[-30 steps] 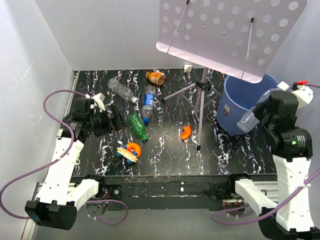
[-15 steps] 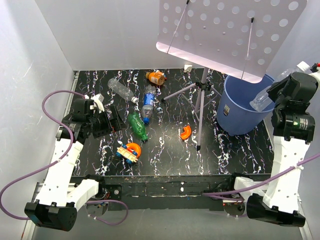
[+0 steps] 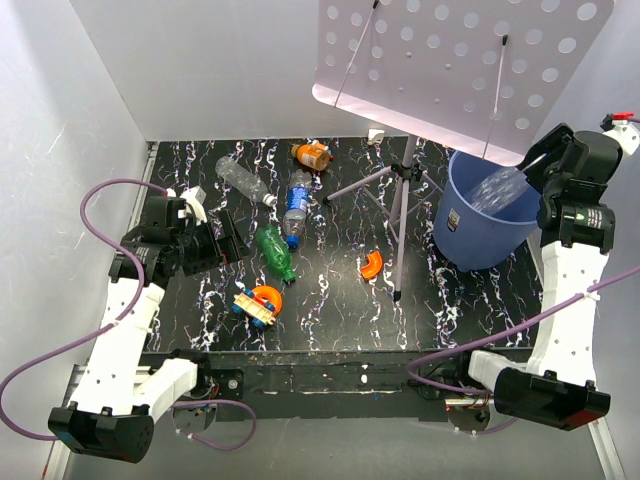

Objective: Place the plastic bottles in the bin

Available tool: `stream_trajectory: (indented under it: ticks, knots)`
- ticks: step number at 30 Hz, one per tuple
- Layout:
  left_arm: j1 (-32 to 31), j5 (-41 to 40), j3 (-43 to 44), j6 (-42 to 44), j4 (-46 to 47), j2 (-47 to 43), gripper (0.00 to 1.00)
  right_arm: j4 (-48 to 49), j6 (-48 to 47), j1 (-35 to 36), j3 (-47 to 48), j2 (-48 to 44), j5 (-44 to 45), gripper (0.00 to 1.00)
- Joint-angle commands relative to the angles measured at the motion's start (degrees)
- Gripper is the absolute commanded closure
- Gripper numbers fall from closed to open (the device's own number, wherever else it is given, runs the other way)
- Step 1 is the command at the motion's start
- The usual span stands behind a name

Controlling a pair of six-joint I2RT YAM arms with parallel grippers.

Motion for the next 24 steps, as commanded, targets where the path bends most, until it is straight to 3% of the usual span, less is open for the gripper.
stream_trajectory:
  ticks: [1,7,12,20,24]
  knots:
    - [0.14,-0.46,2.02,0.98,-0.22,-1.09,0.01,3.22,-1.48,-0.32,0.72,-2.90,-1.64,0.24]
    - [0.14,-0.98,1.23,1.16,-0.04,-1.61,0.01,0.32,-1.83,-0.32,-0.33,-5.79,-5.23,0.24]
    - [0.14,-2.04,1.14,1.42,-0.48,-1.44,0.01,-2.23,-3.14,-0.32,-7.18,-13.25,-10.06,0.24]
    - [0.14,-2.13,2.72,2.04,-0.22,-0.12,0.01,-10.05,-6.93,4.60,-14.57,-24.34,-12.01,0.23]
    - [0.14,-1.43,1.94,1.60,0.83,-0.56,0.01,-12.17,-5.71,7.06,-18.34,-28.29,-18.05,0.23]
